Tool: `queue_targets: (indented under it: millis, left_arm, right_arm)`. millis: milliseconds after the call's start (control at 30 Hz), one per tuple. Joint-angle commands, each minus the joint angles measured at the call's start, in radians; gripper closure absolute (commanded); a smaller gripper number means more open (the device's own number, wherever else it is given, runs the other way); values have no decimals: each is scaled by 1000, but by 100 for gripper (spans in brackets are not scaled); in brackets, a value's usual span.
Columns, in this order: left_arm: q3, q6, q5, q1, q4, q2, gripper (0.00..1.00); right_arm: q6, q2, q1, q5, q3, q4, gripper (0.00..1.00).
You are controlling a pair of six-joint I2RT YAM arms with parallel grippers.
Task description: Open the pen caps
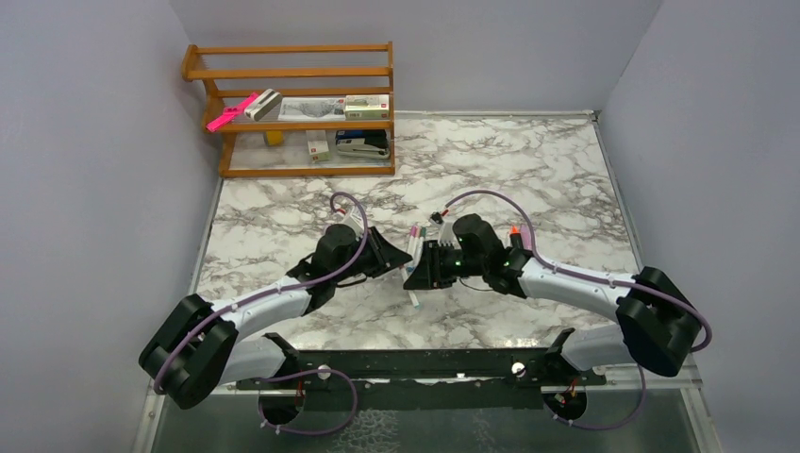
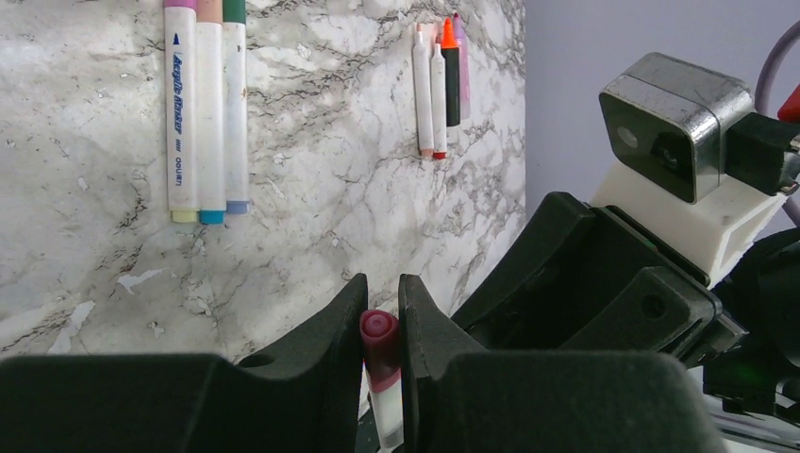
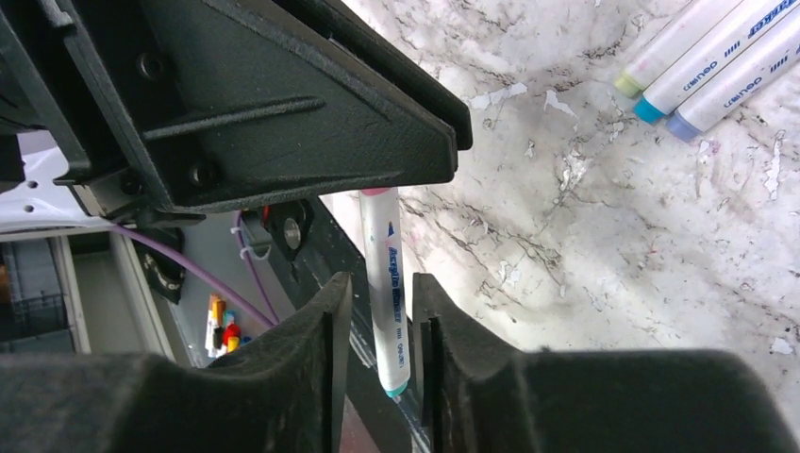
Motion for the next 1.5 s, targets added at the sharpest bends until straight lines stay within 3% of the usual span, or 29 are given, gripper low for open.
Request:
queue_targets:
  millis: [0,300,400,467,500,767,1467]
  left_arm:
    - [39,-2,-1,-8,19,7,96]
    - [98,5,12,-15,23,61,97]
    - [101,-1,7,-16,35,69,96]
    - [93,-3,2,-17,39,64,97]
    - [88,-3,-4,-17,40,60,96]
    - [100,2,-40,-17,45,75,97]
    - [242,50,-139,48,51,178,97]
  right_arm:
    - [2,23,8,-22,36,45,67]
    - [-45,90,8,-9,117,-19,66]
    - [-42,91,8,8,114,-17,79]
    - [-39,92,8,3,104,-10,95]
    - [-35,91,8,4,94,-9,99]
    - [9,15,8,-25,-29,61,99]
    - [46,-106,22,-45,-119,64,99]
